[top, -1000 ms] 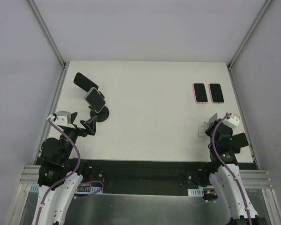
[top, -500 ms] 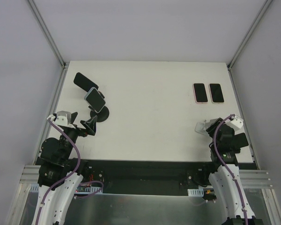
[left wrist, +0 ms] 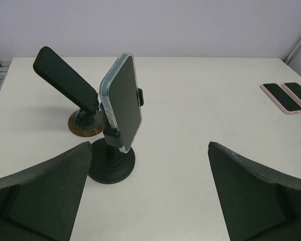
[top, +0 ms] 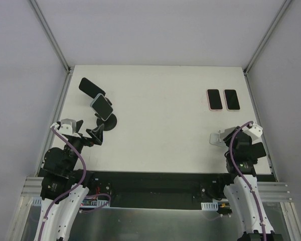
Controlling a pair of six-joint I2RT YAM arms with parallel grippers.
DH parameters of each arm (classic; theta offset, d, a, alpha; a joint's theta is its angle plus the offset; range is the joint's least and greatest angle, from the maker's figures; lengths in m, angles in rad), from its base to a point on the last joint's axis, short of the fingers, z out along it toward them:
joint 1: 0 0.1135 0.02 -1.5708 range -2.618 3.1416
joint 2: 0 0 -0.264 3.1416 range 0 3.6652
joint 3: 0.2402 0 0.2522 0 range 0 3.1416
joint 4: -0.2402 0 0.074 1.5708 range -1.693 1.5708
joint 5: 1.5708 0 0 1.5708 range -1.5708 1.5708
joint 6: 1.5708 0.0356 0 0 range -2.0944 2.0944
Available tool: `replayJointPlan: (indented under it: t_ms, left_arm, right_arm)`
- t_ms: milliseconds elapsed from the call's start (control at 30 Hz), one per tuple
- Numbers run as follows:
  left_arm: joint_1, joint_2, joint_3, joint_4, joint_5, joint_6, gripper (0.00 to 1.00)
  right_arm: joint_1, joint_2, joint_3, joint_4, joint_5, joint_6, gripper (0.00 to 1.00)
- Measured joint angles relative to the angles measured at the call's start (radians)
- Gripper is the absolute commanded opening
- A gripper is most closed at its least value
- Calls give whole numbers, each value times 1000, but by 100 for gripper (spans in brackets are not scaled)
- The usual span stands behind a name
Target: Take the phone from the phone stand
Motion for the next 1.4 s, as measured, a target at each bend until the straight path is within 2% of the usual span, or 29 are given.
replayJointPlan:
  t_ms: [367, 467, 567, 600, 700, 733, 867, 1133, 1233, 1400]
  left_arm:
    - [0, 0, 0, 0, 1, 0, 99]
    - [0, 0, 0, 0, 1, 0, 99]
    - [0, 0, 0, 0, 0, 0, 99]
    - [0, 0, 0, 0, 0, -1, 99]
    - [0, 7, 1, 0, -9, -16, 99]
    - [0, 16, 3, 0, -18, -25, 99]
    - [0, 101, 45, -20, -92, -63, 99]
    - [0, 403, 227, -48, -176, -77, 99]
    - [0, 521, 277, -51, -192, -62, 96]
    - [16, 718, 361, -71, -186, -24, 83]
  right_arm:
    - [-22, 45, 46, -30, 64, 15, 50]
    - [-29, 41, 53, -32, 62, 16, 58]
    - [-31, 13, 55, -34, 44, 18, 72]
    - [-31, -1, 59, -42, 35, 16, 82]
    - [-31, -40, 100, -75, -5, 8, 99]
    - [-32, -47, 122, -82, -19, 5, 96]
    - [-32, -52, 215, -96, -95, -15, 96]
    - [-33, -52, 271, -117, -313, -71, 96]
    - [-33, -62, 270, -124, -396, -84, 96]
    - [10, -99, 264, -114, -473, -99, 96]
